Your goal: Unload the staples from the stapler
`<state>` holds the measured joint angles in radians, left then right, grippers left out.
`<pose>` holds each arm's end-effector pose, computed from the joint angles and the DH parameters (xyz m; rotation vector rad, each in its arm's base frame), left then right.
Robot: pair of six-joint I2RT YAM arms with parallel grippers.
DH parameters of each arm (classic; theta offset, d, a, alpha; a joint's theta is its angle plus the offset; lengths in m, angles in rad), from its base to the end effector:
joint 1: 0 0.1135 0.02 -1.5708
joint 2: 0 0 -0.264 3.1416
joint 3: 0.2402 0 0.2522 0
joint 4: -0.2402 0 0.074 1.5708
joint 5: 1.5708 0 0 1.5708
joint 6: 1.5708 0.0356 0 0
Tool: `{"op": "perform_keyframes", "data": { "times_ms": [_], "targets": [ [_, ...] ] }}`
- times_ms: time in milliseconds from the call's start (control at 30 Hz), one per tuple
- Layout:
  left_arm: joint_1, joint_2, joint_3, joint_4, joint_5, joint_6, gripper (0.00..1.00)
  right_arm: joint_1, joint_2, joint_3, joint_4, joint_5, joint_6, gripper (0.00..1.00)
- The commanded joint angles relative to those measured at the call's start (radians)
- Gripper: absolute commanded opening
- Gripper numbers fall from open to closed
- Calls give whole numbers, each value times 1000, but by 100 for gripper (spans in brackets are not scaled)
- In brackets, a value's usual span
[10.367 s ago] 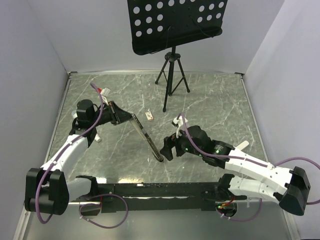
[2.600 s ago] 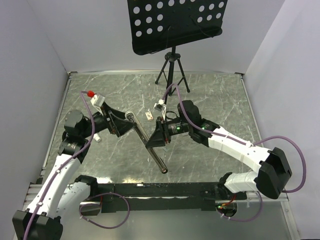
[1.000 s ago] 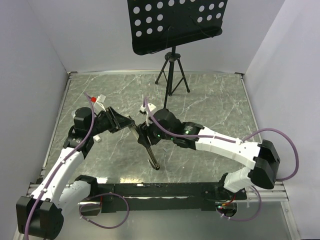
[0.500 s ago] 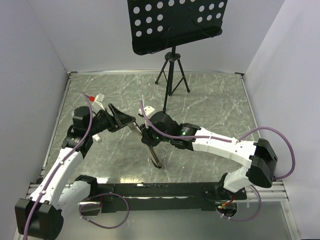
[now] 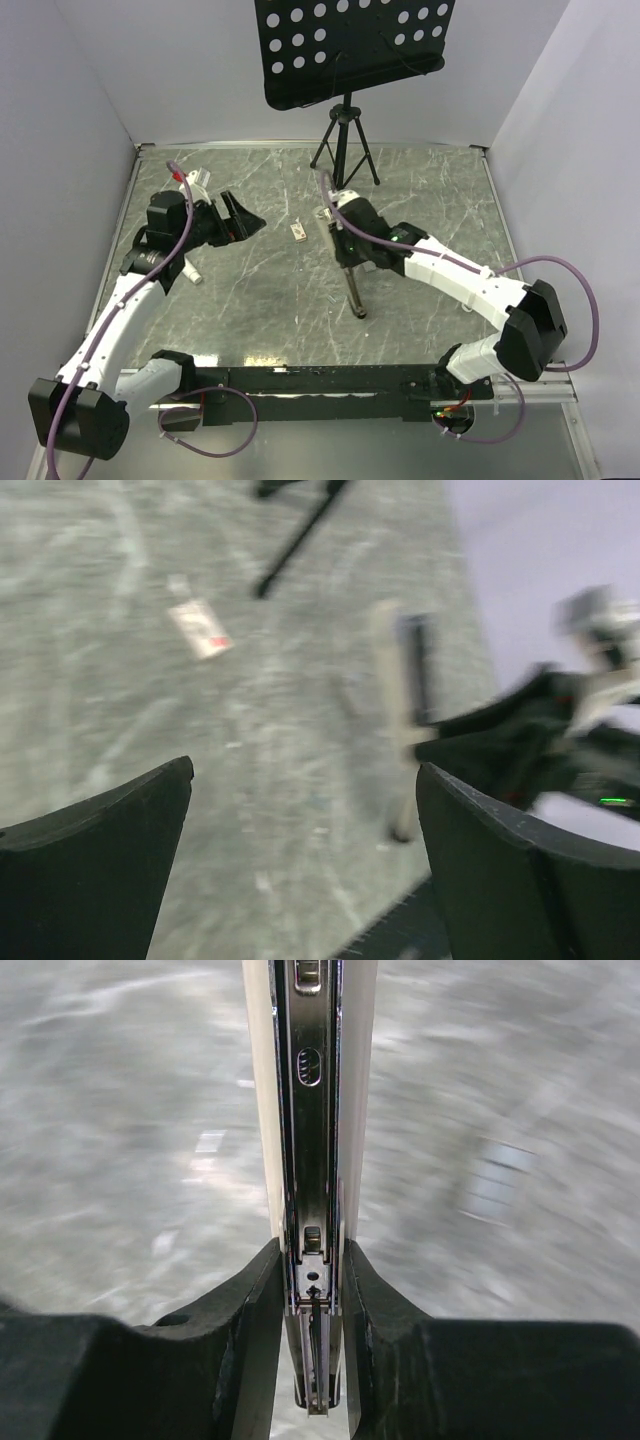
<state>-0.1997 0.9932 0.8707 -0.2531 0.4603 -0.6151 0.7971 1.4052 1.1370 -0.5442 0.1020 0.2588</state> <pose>0.2172 -0.0601 0.3254 -0.1008 2.0327 -0.9744 0.2149 0.2148 0.2874 -0.5938 2.3373 0.3777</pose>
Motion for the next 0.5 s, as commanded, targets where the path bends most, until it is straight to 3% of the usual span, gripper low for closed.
{"op": "perform_keyframes", "data": {
  "times_ms": [0,233,467],
  "targets": [
    [5,-17,-36,-37,-219,140,97,-87,-64,32,-97,123,-29,0],
    [6,-134,-78,-46,-311,152,97,-263,26,64,-174,175,-27,0],
    [5,-139,-75,-60,-348,150,97,-397,185,167,-206,188,-12,0]
  ]
}}
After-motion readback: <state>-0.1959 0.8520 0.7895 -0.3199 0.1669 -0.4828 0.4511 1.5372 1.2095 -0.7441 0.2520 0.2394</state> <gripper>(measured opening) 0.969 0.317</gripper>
